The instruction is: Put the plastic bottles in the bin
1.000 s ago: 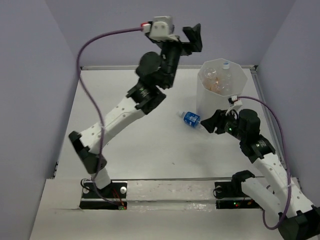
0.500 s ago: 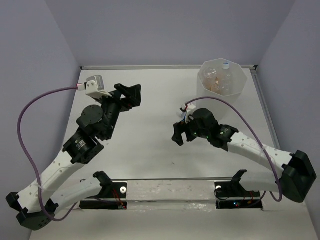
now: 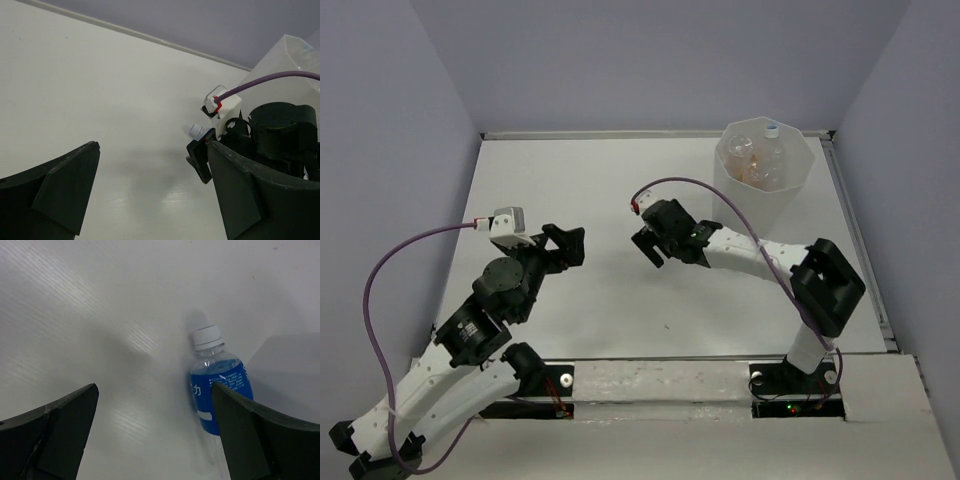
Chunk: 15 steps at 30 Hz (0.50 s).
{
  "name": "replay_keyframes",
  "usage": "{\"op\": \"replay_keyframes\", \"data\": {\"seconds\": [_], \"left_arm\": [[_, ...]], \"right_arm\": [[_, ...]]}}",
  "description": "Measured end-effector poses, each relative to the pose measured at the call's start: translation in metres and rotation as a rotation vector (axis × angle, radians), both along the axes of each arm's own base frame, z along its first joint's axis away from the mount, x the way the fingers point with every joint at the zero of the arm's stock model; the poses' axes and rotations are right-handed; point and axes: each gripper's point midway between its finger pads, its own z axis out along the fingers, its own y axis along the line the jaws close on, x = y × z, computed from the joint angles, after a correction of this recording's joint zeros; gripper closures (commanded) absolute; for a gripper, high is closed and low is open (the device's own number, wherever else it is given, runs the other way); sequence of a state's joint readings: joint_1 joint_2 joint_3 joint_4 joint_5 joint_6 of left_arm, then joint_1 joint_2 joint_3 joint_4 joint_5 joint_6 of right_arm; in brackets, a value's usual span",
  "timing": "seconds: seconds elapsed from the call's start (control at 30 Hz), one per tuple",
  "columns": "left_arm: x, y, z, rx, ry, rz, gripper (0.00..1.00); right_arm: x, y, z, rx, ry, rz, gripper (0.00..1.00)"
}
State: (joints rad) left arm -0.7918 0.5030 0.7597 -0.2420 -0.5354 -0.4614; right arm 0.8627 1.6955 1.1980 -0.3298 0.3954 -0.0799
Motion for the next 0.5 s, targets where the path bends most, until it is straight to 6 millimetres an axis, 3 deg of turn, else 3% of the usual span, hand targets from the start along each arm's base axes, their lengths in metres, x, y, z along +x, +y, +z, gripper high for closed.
{"op": "replay_keyframes", "data": {"seconds": [0.17,0.37,0.5], "left_arm": [[0.005,0.013,-0.010,0.029,0.002,0.043,0.01],[0.012,0.025,-0.001,0.020,-0.032,0.070,0.01],[0.016,0.027,0.000,0.016,-0.043,0.059,0.01]], "right_arm": [[0.017,-0.026,-0.030,-0.202,0.020,-0.035,0.01],[0.037,-0.068,-0.040,-0.346,0.022,-0.087,0.01],[0.045,-0.084,-0.047,-0.397,0.037,-0.099,0.04]]}}
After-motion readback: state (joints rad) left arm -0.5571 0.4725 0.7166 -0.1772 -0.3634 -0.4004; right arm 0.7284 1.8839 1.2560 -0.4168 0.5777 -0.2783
